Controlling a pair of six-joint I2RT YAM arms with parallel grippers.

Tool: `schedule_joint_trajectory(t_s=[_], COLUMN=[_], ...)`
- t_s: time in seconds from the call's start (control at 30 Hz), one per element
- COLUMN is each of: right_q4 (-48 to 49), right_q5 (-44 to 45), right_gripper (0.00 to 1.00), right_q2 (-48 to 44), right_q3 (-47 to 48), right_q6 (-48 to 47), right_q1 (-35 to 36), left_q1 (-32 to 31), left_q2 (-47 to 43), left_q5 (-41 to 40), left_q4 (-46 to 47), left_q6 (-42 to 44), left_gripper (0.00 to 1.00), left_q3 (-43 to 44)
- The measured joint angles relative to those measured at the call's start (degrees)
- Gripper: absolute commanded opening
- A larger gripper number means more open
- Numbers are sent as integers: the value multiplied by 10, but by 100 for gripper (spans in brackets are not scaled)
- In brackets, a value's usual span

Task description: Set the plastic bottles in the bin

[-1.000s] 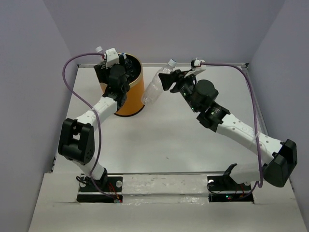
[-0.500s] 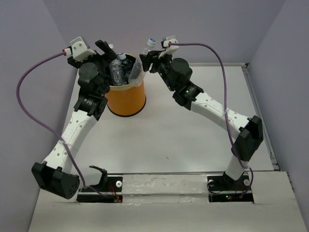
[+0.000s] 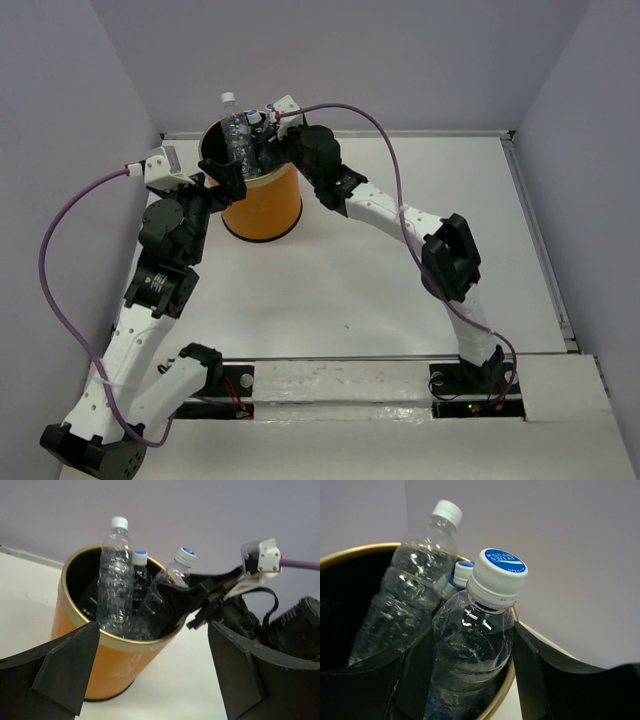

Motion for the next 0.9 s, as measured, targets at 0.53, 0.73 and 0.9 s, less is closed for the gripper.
schedule_joint_trajectory(t_s=[0.53,0.73,0.9], right_q4=[12,-8,29], right_q5=[-14,-39,-24], right_gripper=[100,100,100], right_q2=[6,-62,-243], right_q3=[-15,-44,-214], right_q6=[-21,42,100], right_q1=[19,19,20], left_q1=[0,0,0], left_q2=[-91,-107,-129], left_q5=[21,19,17], left_q4=[-32,-31,-32], left_q6=[15,22,23], left_gripper=[99,99,99], left_q3=[-100,-102,-111])
